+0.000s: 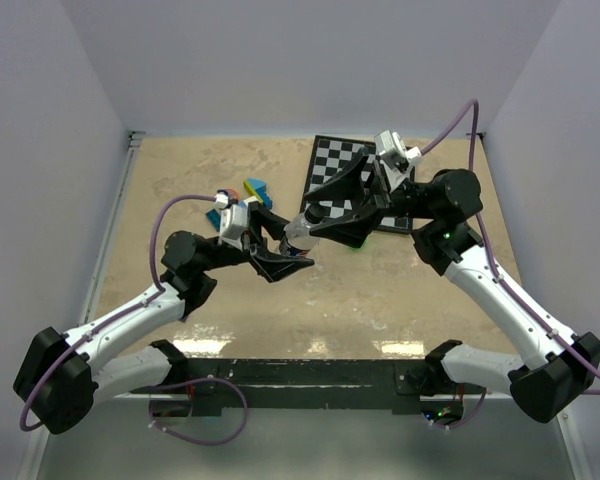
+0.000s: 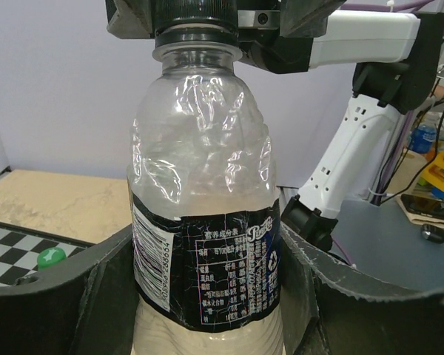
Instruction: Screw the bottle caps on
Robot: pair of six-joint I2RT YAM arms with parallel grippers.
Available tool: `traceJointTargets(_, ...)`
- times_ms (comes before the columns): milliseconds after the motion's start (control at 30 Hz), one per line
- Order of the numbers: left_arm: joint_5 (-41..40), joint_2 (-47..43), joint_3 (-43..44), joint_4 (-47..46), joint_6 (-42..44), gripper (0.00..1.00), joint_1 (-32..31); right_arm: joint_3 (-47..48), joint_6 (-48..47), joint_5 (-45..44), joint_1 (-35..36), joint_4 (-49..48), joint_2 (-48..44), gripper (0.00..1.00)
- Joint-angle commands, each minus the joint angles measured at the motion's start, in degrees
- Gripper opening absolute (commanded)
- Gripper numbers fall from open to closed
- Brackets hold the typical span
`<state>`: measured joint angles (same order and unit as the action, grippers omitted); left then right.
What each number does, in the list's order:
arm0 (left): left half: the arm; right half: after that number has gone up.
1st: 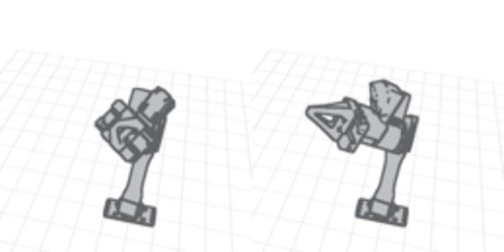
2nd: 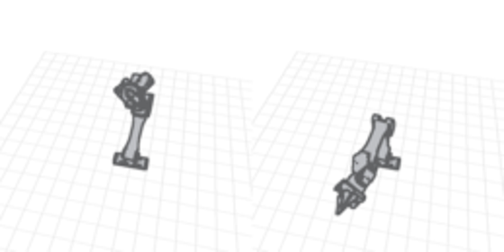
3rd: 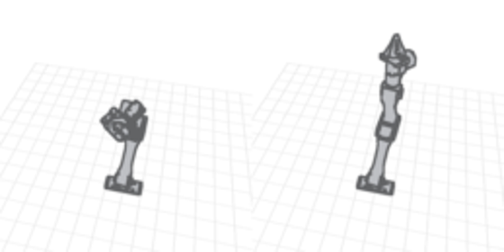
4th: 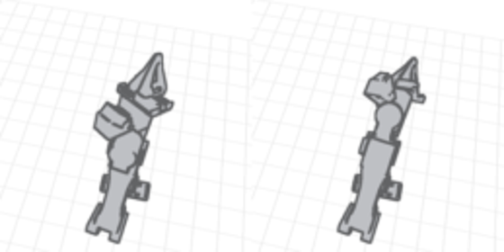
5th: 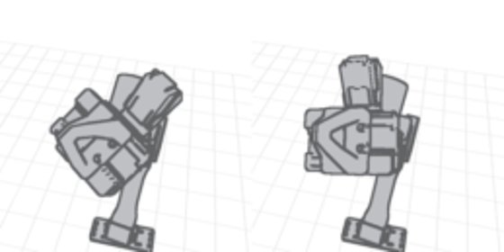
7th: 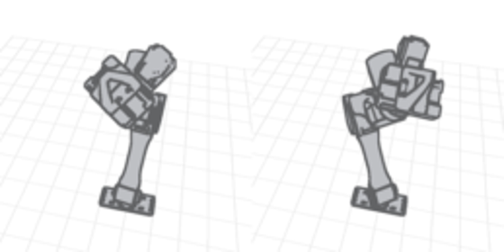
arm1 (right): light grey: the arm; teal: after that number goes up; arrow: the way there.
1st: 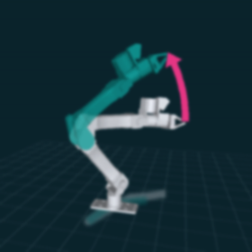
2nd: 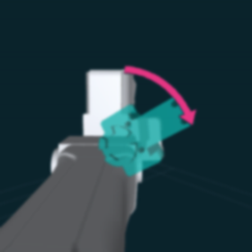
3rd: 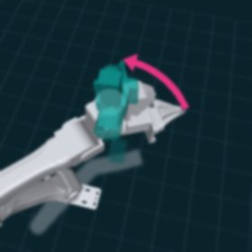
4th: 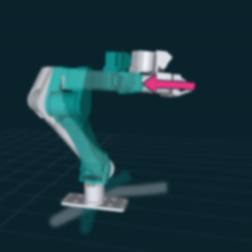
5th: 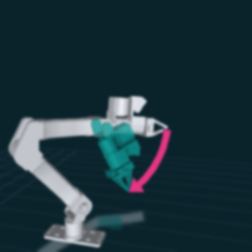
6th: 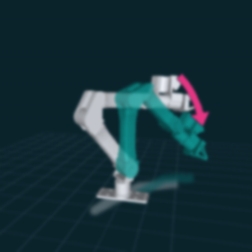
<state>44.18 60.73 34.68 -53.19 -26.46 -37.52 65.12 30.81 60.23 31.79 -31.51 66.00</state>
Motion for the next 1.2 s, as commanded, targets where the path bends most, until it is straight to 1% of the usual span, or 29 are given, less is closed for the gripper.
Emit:
traceJointTargets(0,3.2,-0.3,2.6,-3.9,-1.5,0.00,0.3,0.2,0.6,2.9,-0.1,-3.7,-0.2,0.69)
traceJointTargets(67,3.7,-0.4,2.6,-3.9,-1.8,0.00,0.3,0.1,0.5,2.9,-0.2,-3.7,-0.2,0.68)
traceJointTargets(133,4.2,-0.4,2.8,-4.1,-2.2,0.00,0.3,0.2,0.6,2.9,-0.1,-3.6,-0.1,0.65)
traceJointTargets(267,5.0,-0.3,3.0,-4.8,-2.9,0.00,0.3,-0.1,0.7,2.7,-0.1,-3.6,-0.2,0.62)
traceJointTargets(467,5.6,-0.7,3.5,-5.1,-3.6,0.00,0.0,-0.7,1.2,2.1,0.0,-3.8,-0.7,0.51)
traceJointTargets(500,5.7,-0.7,3.5,-5.0,-3.6,0.00,0.0,-0.7,1.2,1.9,0.0,-3.7,-0.9,0.47)
traceJointTargets(567,5.7,-0.7,3.6,-4.8,-3.6,0.00,0.0,-0.7,1.0,1.6,-0.1,-3.3,-1.0,0.32)
traceJointTargets(600,5.5,-0.7,3.7,-4.3,-3.3,0.00,0.0,-0.7,0.7,1.3,0.0,-2.9,-1.1,0.23)
traceJointTargets(667,4.6,-0.9,4.0,-2.9,-2.5,0.00,-0.1,-0.4,-0.7,0.3,0.0,-0.7,-1.4,0.00)
traceJointTargets(733,2.5,-1.7,4.6,1.0,1.0,0.00,-0.2,-0.2,-2.6,-1.6,0.1,2.2,-2.0,0.00)
traceJointTargets(767,0.3,-2.2,5.0,4.2,2.4,0.00,-0.2,0.0,-3.5,-2.8,0.1,3.6,-2.3,0.00)
traceJointTargets(833,-5.3,-3.5,6.0,10.7,8.9,0.00,-0.8,0.8,-5.2,-6.2,0.1,7.5,-2.5,0.00)
traceJointTargets(967,-21.4,-6.1,9.0,23.1,20.2,0.00,-3.5,5.3,-10.7,-14.7,0.4,20.3,-2.4,0.00)
traceJointTargets(1033,-29.2,-6.5,10.1,25.5,24.2,0.00,-5.2,7.0,-12.0,-19.2,0.5,25.1,-2.2,0.00)
traceJointTargets(1067,-31.8,-6.5,10.5,25.9,26.2,0.00,-6.2,7.8,-12.0,-21.4,0.6,27.1,-2.1,0.00)
traceJointTargets(1167,-43.6,-5.8,12.8,26.6,35.0,0.00,-10.5,10.9,-11.7,-30.7,1.3,34.9,-1.1,0.00)
